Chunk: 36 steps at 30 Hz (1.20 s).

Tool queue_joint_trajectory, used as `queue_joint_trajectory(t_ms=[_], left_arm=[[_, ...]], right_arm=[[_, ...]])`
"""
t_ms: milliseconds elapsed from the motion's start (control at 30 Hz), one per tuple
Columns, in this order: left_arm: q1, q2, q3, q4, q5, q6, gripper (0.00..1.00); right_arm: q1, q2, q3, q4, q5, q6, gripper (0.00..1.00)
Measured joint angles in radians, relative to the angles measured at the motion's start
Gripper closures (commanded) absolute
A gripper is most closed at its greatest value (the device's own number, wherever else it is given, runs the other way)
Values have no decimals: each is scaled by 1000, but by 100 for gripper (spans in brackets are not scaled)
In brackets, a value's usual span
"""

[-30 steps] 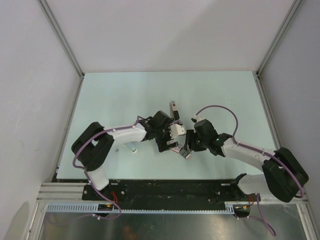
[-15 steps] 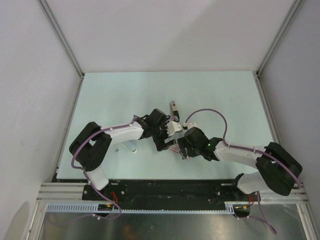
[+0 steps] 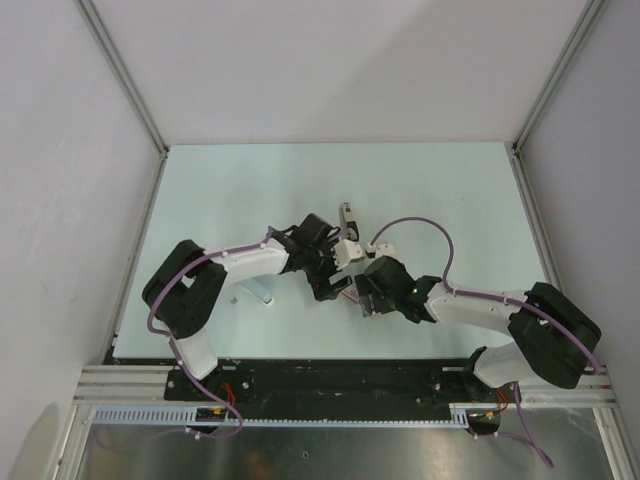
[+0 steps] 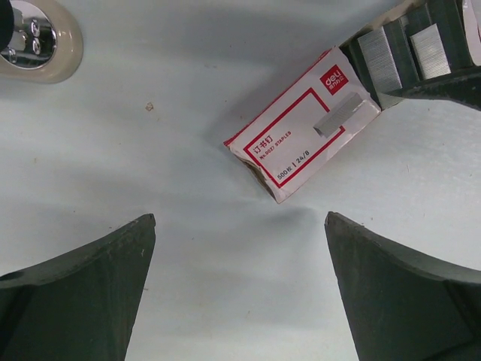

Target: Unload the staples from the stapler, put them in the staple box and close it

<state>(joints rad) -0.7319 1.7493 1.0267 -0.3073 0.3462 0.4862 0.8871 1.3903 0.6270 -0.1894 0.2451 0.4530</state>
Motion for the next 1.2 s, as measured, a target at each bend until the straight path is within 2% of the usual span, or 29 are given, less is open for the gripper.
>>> queue_joint_trajectory(t_ms=[200, 433, 767, 1200], left_arm=[[10, 3, 18, 9, 21, -9, 1], [10, 18, 35, 33, 13, -35, 1], [61, 28, 76, 25, 81, -60, 0], [149, 31, 132, -63, 190, -67, 0]], right_arm=[[3, -78, -1, -33, 5, 5, 20], [38, -195, 10, 53, -71, -39, 19], [71, -154, -6, 98, -44, -114, 17], [80, -22, -23, 149, -2, -182, 17]])
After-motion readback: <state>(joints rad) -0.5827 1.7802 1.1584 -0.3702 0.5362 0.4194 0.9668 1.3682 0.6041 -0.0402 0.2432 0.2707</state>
